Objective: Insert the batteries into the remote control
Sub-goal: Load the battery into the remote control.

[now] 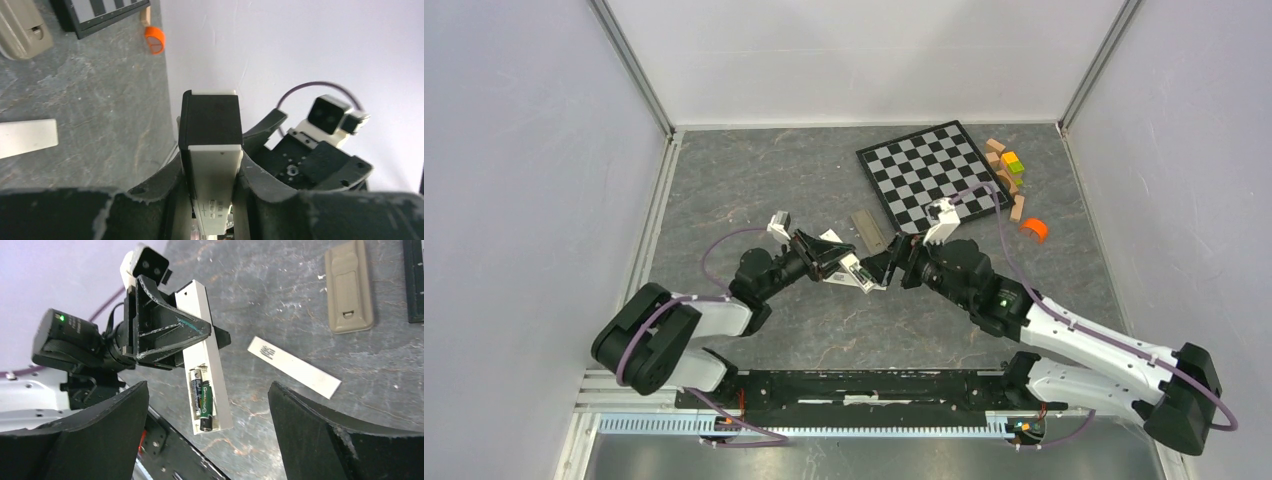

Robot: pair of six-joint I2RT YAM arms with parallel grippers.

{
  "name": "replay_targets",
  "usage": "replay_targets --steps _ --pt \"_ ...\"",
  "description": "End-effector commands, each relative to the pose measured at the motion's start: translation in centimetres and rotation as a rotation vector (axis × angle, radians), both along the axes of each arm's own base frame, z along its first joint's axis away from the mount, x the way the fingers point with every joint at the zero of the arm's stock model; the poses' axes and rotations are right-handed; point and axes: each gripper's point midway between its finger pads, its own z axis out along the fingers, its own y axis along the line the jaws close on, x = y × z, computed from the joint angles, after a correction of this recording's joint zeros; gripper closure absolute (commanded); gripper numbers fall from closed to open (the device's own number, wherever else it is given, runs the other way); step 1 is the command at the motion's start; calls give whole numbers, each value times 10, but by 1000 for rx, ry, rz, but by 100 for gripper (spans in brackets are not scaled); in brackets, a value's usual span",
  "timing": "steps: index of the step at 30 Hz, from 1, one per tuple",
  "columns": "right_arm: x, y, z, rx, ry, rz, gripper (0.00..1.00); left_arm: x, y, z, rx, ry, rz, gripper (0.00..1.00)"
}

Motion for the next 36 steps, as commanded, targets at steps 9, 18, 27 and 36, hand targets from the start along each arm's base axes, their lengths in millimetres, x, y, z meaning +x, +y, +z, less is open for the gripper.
replay_targets --steps 9,18,27,36 --pt "-3 8 89 485 -151 4 4 7 20 85 -237 67 117 98" --pt "-14 18 105 591 -158 83 4 6 28 113 -321 79 132 98" --pt "-17 27 101 618 -119 121 23 3 34 127 -365 77 146 98" --pt "-12 36 94 597 -81 124 42 0 35 131 -372 71 140 98"
